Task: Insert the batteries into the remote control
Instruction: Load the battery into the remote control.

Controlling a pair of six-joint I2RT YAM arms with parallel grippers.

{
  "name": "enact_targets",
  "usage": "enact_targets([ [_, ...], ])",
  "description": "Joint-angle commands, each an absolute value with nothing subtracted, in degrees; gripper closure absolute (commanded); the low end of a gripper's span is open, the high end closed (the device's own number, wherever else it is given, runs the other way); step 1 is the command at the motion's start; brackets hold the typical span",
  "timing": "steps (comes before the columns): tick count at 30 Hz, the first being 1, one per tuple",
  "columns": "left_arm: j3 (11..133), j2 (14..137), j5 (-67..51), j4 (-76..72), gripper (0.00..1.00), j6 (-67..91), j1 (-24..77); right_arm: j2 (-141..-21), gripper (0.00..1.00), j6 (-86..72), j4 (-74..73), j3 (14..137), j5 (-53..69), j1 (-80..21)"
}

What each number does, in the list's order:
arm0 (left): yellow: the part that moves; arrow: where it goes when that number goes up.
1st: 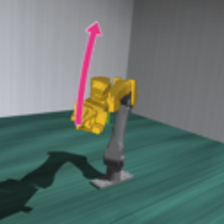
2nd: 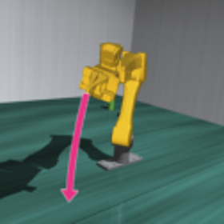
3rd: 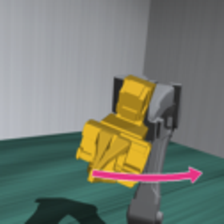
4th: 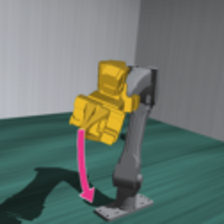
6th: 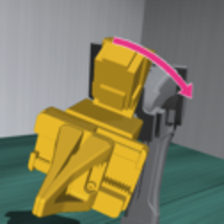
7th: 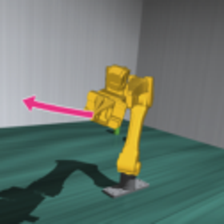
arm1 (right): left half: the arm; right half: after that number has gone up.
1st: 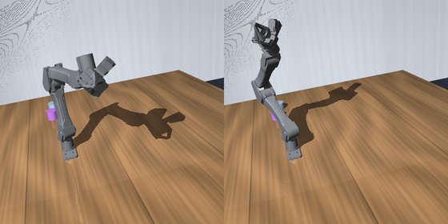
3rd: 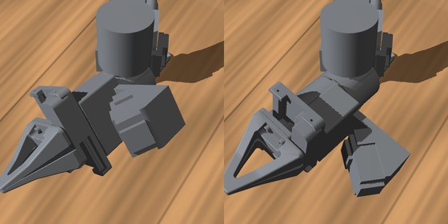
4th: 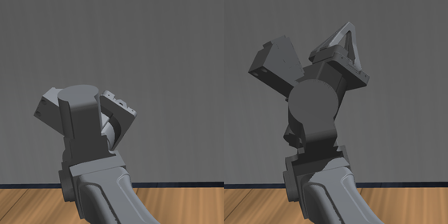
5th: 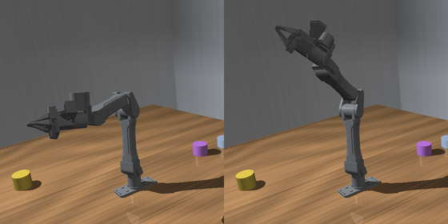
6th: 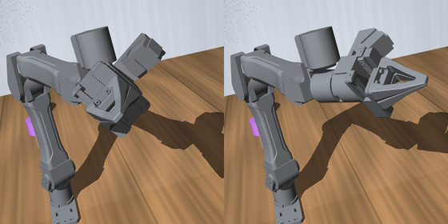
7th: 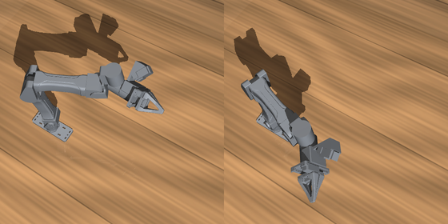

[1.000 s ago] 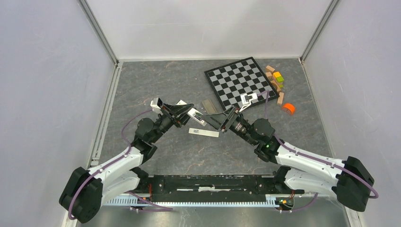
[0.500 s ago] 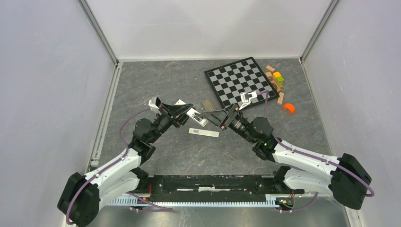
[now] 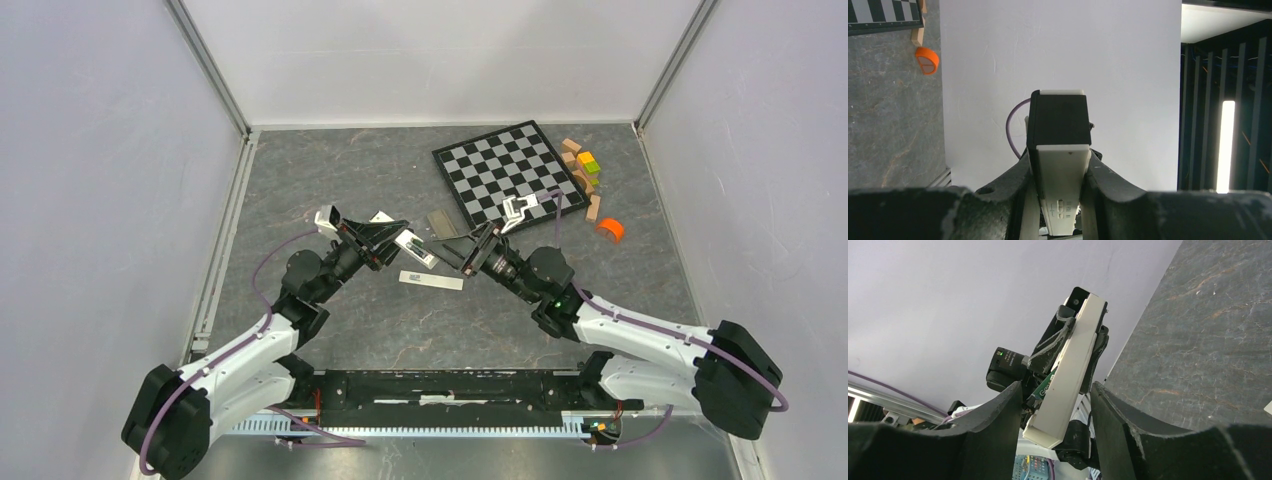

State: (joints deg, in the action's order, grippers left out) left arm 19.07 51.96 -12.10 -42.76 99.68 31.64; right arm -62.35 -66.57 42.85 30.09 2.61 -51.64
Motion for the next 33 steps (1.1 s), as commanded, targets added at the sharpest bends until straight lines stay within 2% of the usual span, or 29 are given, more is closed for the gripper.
enact_targets([
  [1,21.44,51.15,-12.72,-45.26,0.98,97.22,31.99,-63.42,0.44,-66.7,44.64,31.38,3.29,-51.11],
  [17,24.97,51.49,-16.55,-46.42,0.98,91.26,32.0,-65.48,0.58,-71.05,40.7,30.65,4.39,-50.11],
  [25,27.32,51.36,-20.31,-46.77,0.98,83.42,31.91,-65.62,0.69,-65.95,21.93,35.07,0.86,-50.01],
  [29,28.19,50.93,-22.03,-45.25,0.98,78.97,31.91,-64.6,0.67,-62.37,17.41,35.27,-1.62,-50.03],
  [33,28.68,50.04,-22.68,-40.12,0.98,72.54,31.93,-62.81,0.48,-58.24,17.25,34.9,-1.84,-49.94],
])
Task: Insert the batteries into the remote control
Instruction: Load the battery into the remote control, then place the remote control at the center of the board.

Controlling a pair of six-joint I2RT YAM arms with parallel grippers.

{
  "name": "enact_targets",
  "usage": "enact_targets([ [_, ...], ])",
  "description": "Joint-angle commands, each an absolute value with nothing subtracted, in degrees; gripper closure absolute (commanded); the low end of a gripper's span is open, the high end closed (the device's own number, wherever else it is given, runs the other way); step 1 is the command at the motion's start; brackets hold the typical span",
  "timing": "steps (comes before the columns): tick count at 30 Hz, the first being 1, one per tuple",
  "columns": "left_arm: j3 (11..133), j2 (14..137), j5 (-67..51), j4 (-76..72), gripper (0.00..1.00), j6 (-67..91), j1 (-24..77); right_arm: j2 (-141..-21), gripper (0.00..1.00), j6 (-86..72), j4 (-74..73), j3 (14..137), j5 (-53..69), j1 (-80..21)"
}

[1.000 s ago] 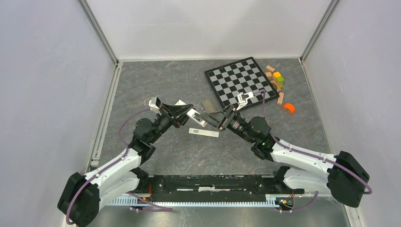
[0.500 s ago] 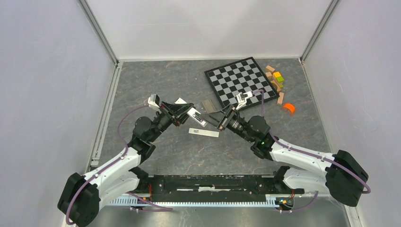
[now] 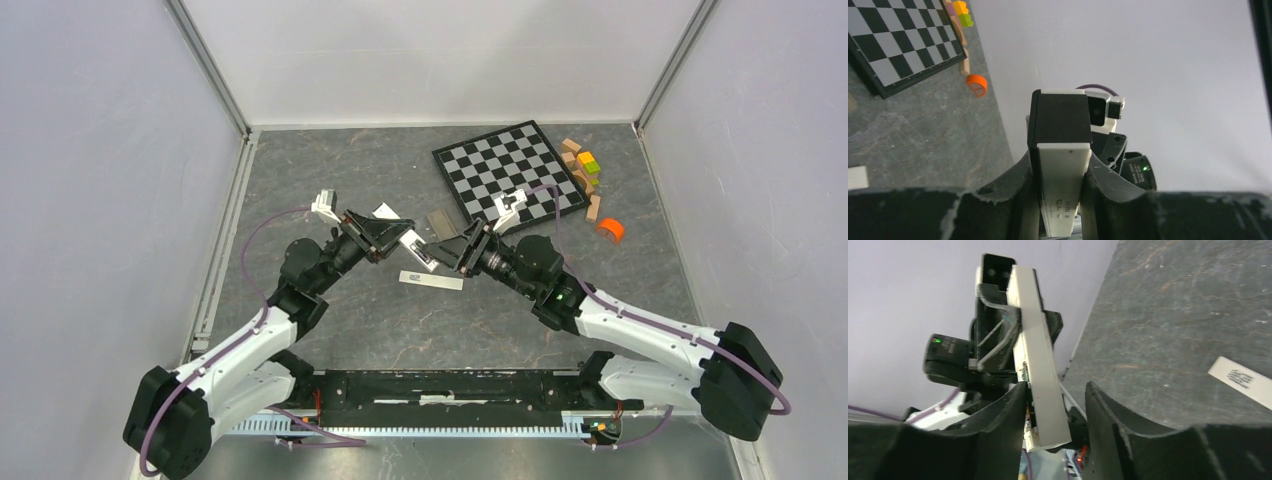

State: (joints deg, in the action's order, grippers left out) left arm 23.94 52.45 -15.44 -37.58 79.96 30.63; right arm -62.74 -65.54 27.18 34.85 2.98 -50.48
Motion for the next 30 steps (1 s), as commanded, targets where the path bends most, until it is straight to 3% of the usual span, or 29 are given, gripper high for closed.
enact_targets([
  [1,28.74,49.76,-22.76,-38.52,0.98,70.89,31.91,-62.01,0.43,-57.36,17.56,34.74,-1.89,-49.94],
  [7,27.85,47.82,-21.22,-29.27,0.98,61.69,31.84,-56.2,0.13,-50.34,25.6,32.1,-0.15,-49.83],
  [13,26.32,47.93,-19.38,-27.44,0.98,60.2,31.7,-56.49,0.05,-36.6,24.89,36.22,9.29,-49.98],
  [16,26.19,48.25,-18.15,-26.42,0.98,60.37,31.68,-60.33,0.05,-25.96,15.66,42.23,11.34,-51.51],
  [24,26.67,48.06,-14.25,-22.11,0.98,60.73,31.58,-70.48,0.07,-8.39,-1.85,54.54,-7.45,-60.86],
  [30,26.64,47.85,-14.06,-21.27,0.98,61.0,31.48,-73.58,0.26,-7.77,-2.44,57.3,-11.19,-61.51],
])
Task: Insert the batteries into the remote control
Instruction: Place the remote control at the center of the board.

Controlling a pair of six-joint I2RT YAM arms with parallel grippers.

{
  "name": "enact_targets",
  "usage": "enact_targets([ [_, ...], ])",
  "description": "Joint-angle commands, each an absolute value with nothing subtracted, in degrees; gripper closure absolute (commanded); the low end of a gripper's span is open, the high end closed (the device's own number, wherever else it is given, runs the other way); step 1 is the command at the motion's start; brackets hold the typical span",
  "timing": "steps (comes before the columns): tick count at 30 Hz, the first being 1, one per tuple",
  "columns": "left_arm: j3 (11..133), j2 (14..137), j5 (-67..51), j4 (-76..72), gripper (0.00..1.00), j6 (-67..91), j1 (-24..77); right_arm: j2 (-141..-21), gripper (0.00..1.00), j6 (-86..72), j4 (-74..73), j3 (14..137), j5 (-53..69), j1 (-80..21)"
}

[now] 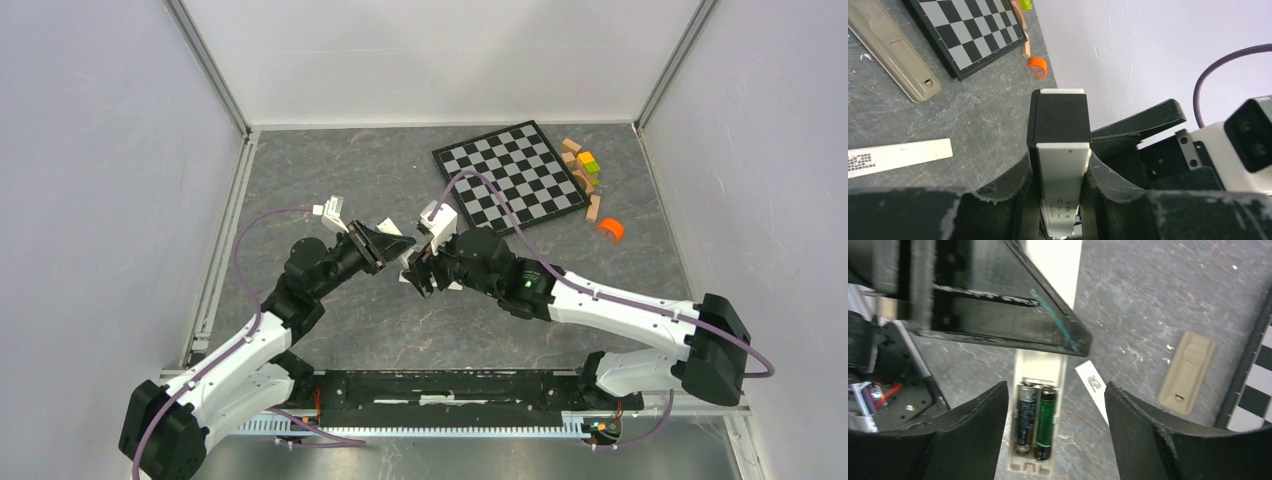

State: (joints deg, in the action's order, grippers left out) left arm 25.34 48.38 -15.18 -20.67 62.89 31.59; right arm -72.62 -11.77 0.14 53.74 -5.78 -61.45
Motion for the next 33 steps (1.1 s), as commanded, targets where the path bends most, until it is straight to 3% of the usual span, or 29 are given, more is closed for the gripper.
enact_targets([
  [1,26.63,47.77,-14.11,-21.1,0.98,61.08,31.47,-74.05,0.32,-7.61,-2.69,57.78,-11.55,-61.52],
  [5,26.54,47.77,-14.06,-20.48,0.95,61.08,31.46,-75.51,0.53,-6.82,-3.82,59.53,-11.02,-61.44],
  [10,25.88,47.13,-14.02,-19.82,0.75,61.7,31.46,-76.77,0.76,-4.1,-4.62,60.02,-8.38,-61.44],
  [11,25.47,46.74,-13.7,-19.67,0.69,61.64,31.38,-76.93,0.78,-3.69,-4.89,60.01,-8.67,-61.44],
  [13,24.97,45.5,-12.09,-17.42,0.44,61.28,31.38,-76.83,0.8,-1.96,-4.84,59.46,-8.23,-61.2],
  [17,25.45,42.09,-8.05,-8.54,0.01,57.79,31.33,-75.32,0.73,6.46,-5.21,56.25,-1.39,-60.3],
  [27,26.96,37.04,3.92,13.59,0.0,54.19,30.59,-75.88,0.76,15.75,-10.29,47.18,5.05,-55.21],
  [33,24.47,37.82,2.07,11.03,0.0,54.67,29.68,-82.66,0.74,21.22,-15.07,49.36,8.55,-55.24],
])
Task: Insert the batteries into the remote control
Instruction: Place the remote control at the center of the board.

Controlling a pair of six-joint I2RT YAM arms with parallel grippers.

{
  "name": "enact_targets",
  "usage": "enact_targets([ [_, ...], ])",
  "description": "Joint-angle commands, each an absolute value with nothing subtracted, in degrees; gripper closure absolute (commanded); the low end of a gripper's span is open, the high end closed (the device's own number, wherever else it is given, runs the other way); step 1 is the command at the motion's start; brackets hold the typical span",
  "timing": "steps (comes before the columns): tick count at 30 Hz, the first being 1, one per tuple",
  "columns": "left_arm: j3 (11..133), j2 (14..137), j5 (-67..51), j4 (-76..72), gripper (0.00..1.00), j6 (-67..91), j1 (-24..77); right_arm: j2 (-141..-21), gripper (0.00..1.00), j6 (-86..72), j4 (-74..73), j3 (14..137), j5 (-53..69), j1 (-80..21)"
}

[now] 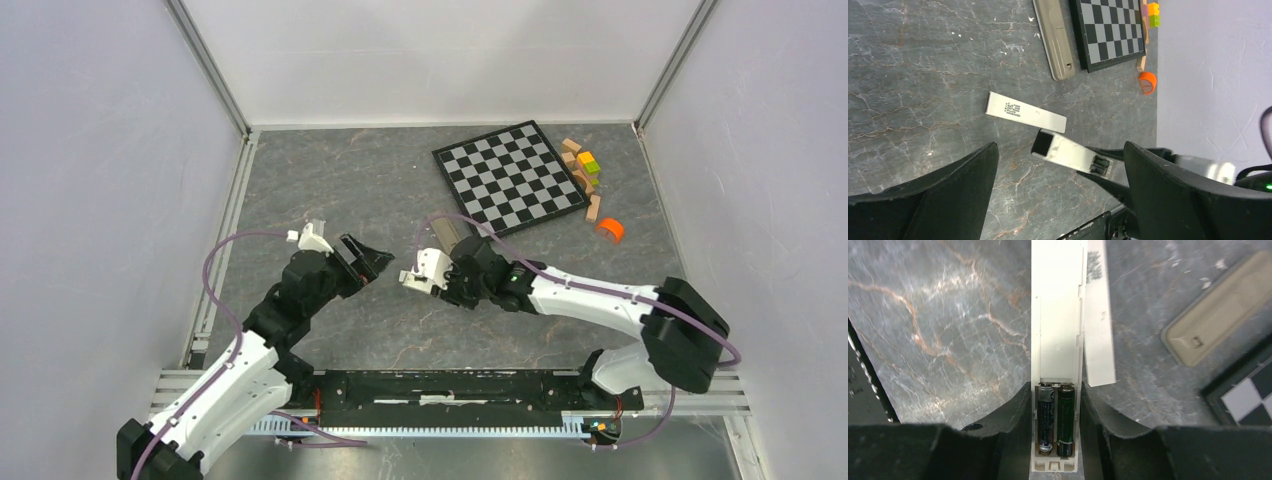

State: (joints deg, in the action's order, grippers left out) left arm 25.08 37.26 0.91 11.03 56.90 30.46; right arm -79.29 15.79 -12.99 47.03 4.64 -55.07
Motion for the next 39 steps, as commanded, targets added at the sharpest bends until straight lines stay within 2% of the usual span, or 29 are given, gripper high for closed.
enact_targets([
  [1,24.14,38.69,1.3,10.66,0.0,54.9,29.4,-83.55,0.74,21.94,-15.37,49.72,9.33,-55.36],
  [11,19.51,47.32,-10.49,1.55,0.0,57.19,22.75,-90.56,0.71,26.48,-16.57,53.08,7.12,-57.24],
  [16,19.44,50.11,-12.3,0.2,0.0,55.97,21.63,-94.13,0.7,27.8,-18.23,56.45,8.82,-57.29],
  [28,20.12,56.89,-14.11,-4.22,0.0,54.93,21.08,-97.79,0.53,27.3,-25.58,59.18,10.91,-57.24],
  [33,21.6,60.82,-15.92,-5.47,0.01,53.95,21.05,-95.67,0.39,26.13,-25.02,58.43,9.63,-57.15],
  [39,23.97,64.58,-15.78,-6.39,0.13,51.92,21.09,-88.03,0.26,19.04,-20.18,55.15,12.3,-54.01],
])
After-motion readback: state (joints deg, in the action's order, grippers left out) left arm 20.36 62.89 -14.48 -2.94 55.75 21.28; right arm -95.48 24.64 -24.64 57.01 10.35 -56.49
